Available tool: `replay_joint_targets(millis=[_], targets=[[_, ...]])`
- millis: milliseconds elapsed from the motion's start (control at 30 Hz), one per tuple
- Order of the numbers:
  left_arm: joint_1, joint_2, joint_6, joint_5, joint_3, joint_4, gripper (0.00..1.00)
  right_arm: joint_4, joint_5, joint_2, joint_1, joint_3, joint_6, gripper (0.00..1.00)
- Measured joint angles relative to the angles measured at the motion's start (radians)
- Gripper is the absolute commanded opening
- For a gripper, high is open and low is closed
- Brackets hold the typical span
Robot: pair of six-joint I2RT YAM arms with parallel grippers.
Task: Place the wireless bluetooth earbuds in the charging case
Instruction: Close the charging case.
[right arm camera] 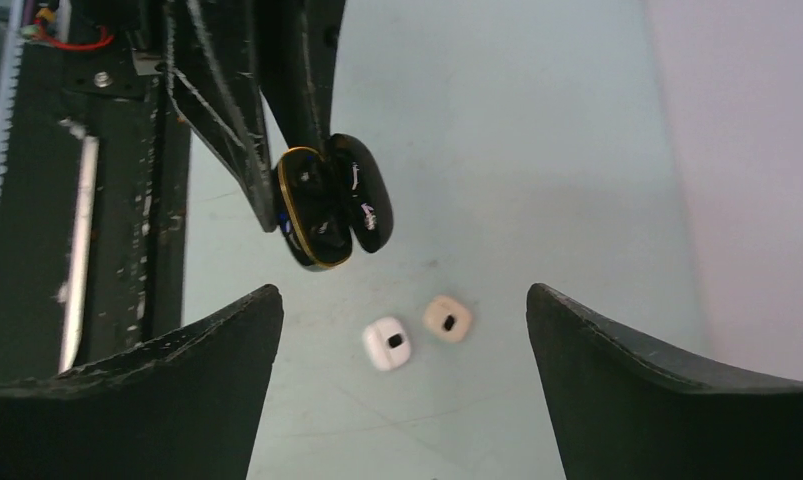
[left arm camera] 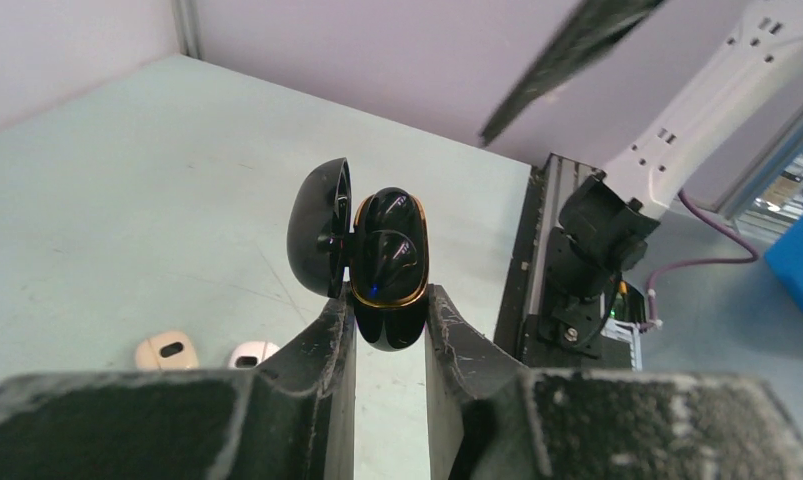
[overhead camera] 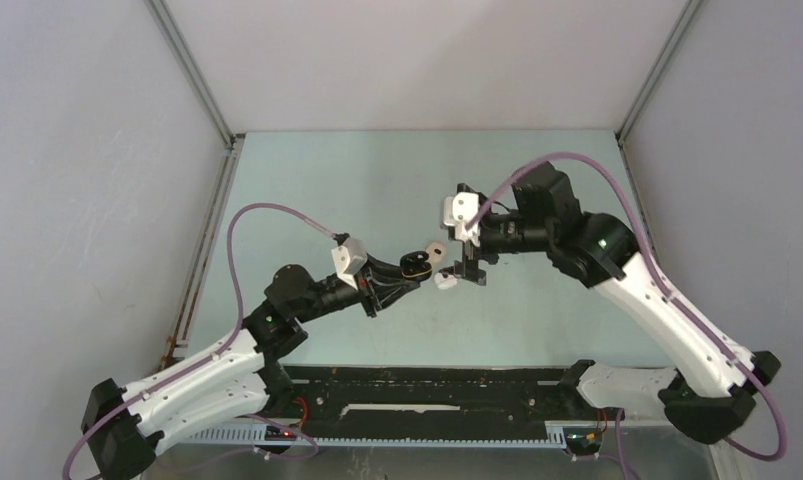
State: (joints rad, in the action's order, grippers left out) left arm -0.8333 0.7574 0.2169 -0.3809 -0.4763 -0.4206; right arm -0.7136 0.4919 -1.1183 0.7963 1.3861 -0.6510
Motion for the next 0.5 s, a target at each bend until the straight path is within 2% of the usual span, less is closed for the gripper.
replay_joint_targets(millis=[133,267,500], targets=[[-0.034,0.013,-0.042,-0.016,-0.017,0.048,0.00,-0.142,0.082,-0.132,-0.052,0.092,0.024,0.94],[-0.060,0.029,-0.071,-0.020,-0.032,0.076,0.00,-0.244,0.140,-0.235,-0.046,0.126,0.042,0.93],[-0.074,0.062,-0.084,0.000,-0.048,0.126,0.00,-0.336,0.172,-0.266,0.039,0.126,0.039,0.93]])
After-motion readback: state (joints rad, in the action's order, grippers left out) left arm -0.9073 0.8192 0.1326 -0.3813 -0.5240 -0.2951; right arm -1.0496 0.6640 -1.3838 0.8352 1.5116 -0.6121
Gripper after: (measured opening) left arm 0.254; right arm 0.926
